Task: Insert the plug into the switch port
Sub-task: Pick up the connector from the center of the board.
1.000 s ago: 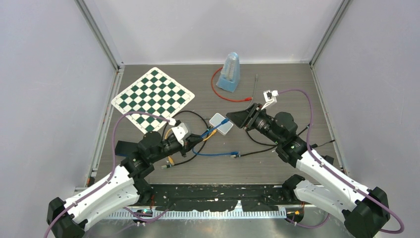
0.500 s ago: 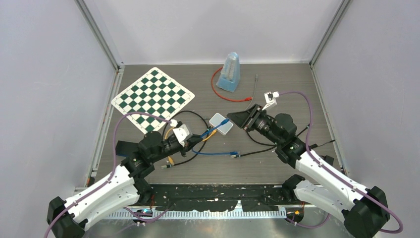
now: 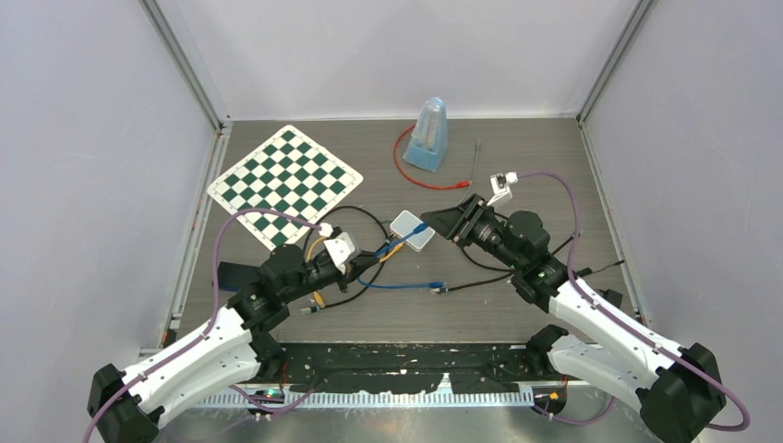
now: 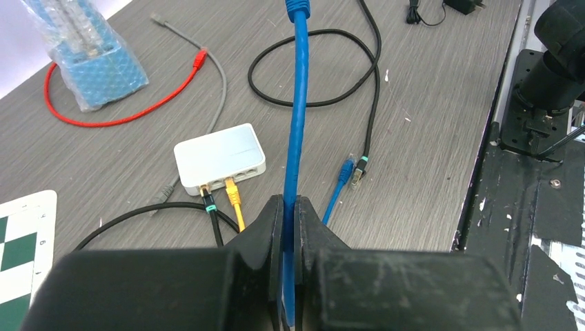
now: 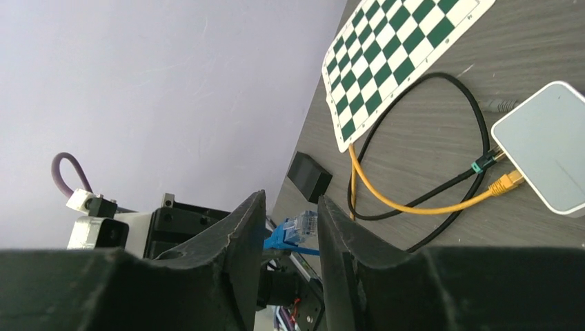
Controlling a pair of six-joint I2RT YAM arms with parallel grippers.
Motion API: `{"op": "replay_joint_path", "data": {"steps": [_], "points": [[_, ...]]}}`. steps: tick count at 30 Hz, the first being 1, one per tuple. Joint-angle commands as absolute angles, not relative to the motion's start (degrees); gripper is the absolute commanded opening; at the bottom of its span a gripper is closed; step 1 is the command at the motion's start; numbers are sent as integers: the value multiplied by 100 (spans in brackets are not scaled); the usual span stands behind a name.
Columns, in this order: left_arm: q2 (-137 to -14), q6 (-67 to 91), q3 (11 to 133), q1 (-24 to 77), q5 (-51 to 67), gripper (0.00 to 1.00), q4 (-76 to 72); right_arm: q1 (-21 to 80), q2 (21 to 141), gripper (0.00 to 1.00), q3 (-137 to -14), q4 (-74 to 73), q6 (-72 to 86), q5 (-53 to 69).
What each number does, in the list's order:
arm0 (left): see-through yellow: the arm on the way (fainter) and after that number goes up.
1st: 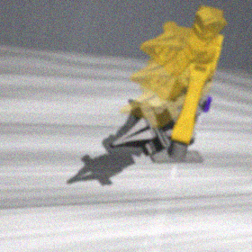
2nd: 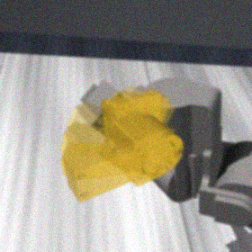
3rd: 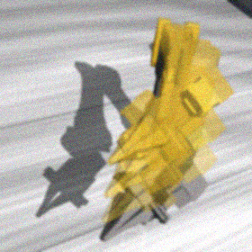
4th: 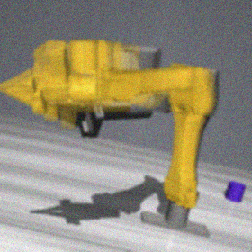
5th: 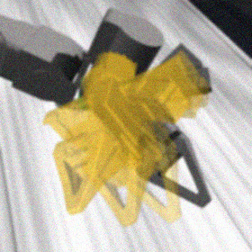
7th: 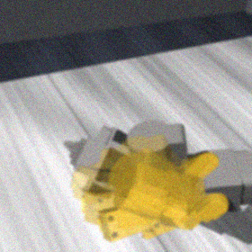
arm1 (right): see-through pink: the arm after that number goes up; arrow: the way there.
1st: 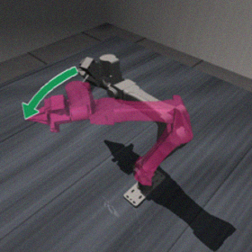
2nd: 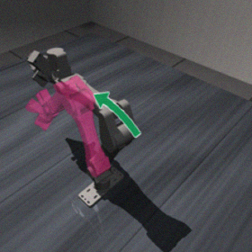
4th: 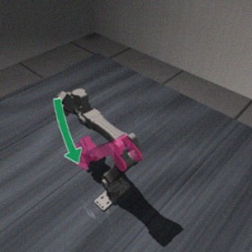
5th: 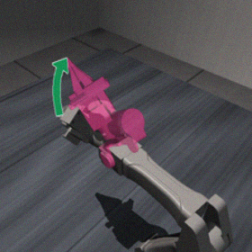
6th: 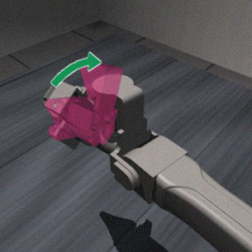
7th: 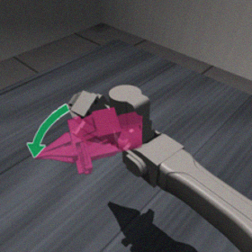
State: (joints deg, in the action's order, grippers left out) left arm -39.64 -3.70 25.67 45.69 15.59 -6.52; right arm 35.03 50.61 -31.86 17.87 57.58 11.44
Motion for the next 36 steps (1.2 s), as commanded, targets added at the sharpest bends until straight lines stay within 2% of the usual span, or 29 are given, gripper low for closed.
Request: {"op": "replay_joint_path", "data": {"steps": [1,5,11,16,18,22,23,31,36], "points": [[-3873,-508,2685,4570,1516,0,-1067,3566,5072,42,-3316,1686,5934,1380],[-3860,-483,2673,4571,1405,0,-1072,3564,5039,41,-3307,1474,5895,1223],[-3955,-398,2574,4576,1371,0,-1132,3567,4982,22,-3127,1793,6034,1255],[-3966,-364,2527,4575,1317,0,-1146,3567,4834,11,-2968,2179,6036,1185],[-4023,-302,2566,4570,1300,10,-1126,3565,4804,9,-2910,2230,6021,1187],[-4334,-255,2737,4583,1516,47,-1227,3568,4845,9,-2690,2336,6052,1233],[-4462,-256,2838,4592,1544,49,-1237,3568,4892,9,-2646,2458,6129,1249],[-5767,-207,3883,4880,1237,49,-1508,3589,5085,8,-2386,2901,6331,1329],[-6346,-46,4260,4962,1506,43,-1668,3603,5080,8,-2212,3008,6355,1319]]}}
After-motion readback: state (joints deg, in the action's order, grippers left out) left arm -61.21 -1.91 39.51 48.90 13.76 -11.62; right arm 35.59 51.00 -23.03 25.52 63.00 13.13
